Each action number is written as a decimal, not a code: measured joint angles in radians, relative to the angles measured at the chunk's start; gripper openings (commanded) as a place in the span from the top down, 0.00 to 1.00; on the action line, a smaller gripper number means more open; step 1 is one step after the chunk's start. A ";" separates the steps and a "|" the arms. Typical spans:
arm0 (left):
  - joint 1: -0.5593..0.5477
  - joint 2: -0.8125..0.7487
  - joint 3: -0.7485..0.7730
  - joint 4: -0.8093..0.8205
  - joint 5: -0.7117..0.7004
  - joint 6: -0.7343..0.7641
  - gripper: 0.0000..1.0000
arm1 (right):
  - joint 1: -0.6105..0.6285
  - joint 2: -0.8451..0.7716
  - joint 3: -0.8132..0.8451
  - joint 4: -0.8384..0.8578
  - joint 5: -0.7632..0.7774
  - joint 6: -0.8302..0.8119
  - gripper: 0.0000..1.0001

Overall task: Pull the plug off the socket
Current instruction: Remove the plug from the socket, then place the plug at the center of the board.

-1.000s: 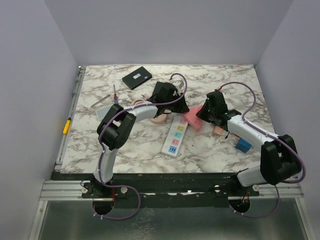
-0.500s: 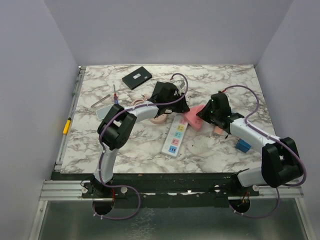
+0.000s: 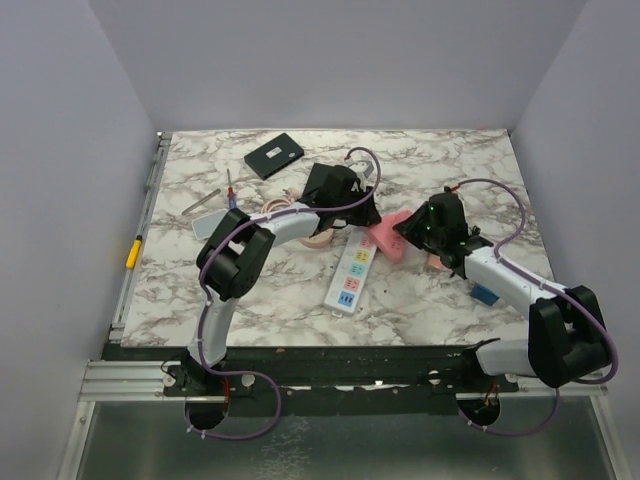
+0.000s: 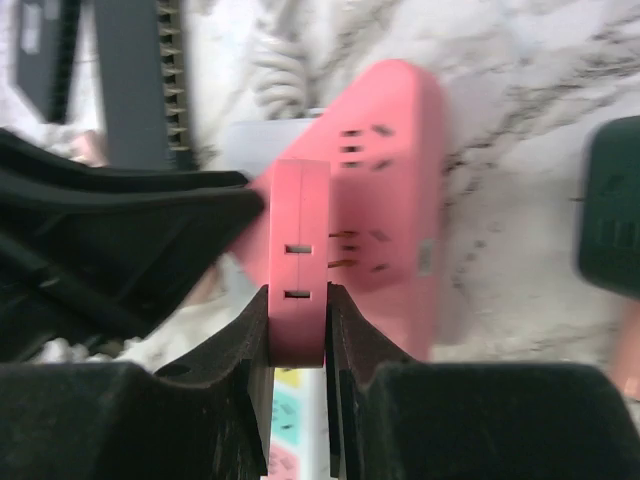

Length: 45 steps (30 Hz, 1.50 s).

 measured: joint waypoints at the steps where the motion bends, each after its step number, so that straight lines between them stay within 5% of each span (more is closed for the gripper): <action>1: -0.002 0.000 0.001 0.000 -0.003 0.003 0.72 | -0.002 -0.010 -0.005 0.012 -0.004 0.009 1.00; 9: -0.028 0.016 0.016 0.021 -0.026 0.007 0.73 | 0.013 -0.091 -0.007 0.169 -0.106 0.065 1.00; 19: -0.032 0.016 0.018 0.023 -0.030 0.011 0.71 | 0.012 -0.139 -0.007 0.112 -0.053 0.056 1.00; 32: -0.035 -0.083 -0.011 -0.115 -0.066 0.058 0.31 | 0.007 -0.277 0.133 -0.266 0.290 -0.188 0.91; 45: 0.116 -0.348 -0.175 -0.306 0.152 0.031 0.25 | -0.272 -0.208 0.172 -0.472 0.227 -0.311 0.86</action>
